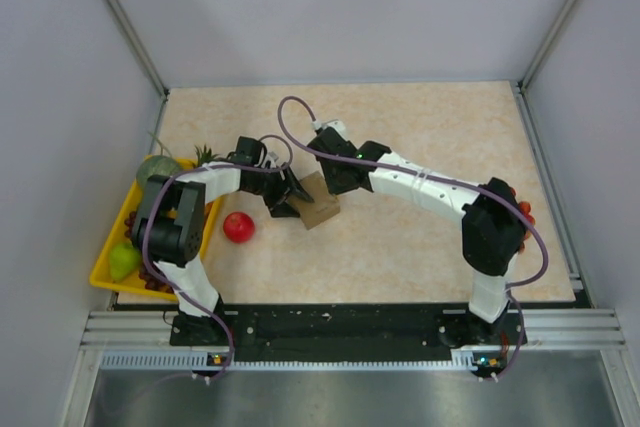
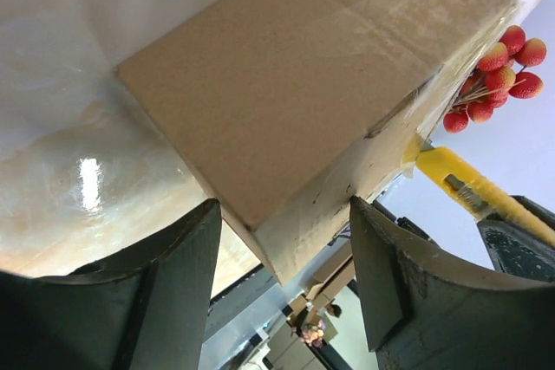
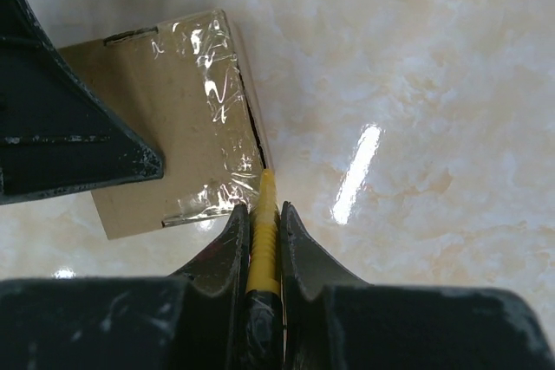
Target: Unpack the express box
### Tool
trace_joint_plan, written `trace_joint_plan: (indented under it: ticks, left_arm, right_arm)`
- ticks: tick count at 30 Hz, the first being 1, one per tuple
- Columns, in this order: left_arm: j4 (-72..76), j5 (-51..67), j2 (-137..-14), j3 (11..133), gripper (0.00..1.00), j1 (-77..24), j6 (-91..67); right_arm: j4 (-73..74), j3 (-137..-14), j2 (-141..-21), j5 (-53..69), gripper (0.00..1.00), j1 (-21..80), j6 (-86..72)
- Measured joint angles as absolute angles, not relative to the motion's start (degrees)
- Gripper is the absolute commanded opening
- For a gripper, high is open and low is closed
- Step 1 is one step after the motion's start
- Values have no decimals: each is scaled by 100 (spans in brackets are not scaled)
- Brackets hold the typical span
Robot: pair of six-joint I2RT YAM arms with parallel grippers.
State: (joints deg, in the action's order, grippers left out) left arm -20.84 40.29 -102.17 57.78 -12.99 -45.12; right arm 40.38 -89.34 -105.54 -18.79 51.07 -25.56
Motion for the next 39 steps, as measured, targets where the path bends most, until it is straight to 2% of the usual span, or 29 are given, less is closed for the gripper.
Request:
trace_joint_plan:
  ticks: [21,28,39]
  left_arm:
    - [-2488,3691,-10254,6204,59,-1347,-4685]
    - [-2849,3492,-10602,6751,61,-1485,-4681]
    - [-3221,3225,-10927,7203,62,-1564,-4606]
  right_arm:
    - [4178,-9500,-10582,-1975,0,5039,-2250]
    - [4101,-9535,-10584,-1986,0,5041,-1503]
    - [3044,-9529,-10582,-1684,0,5308,-237]
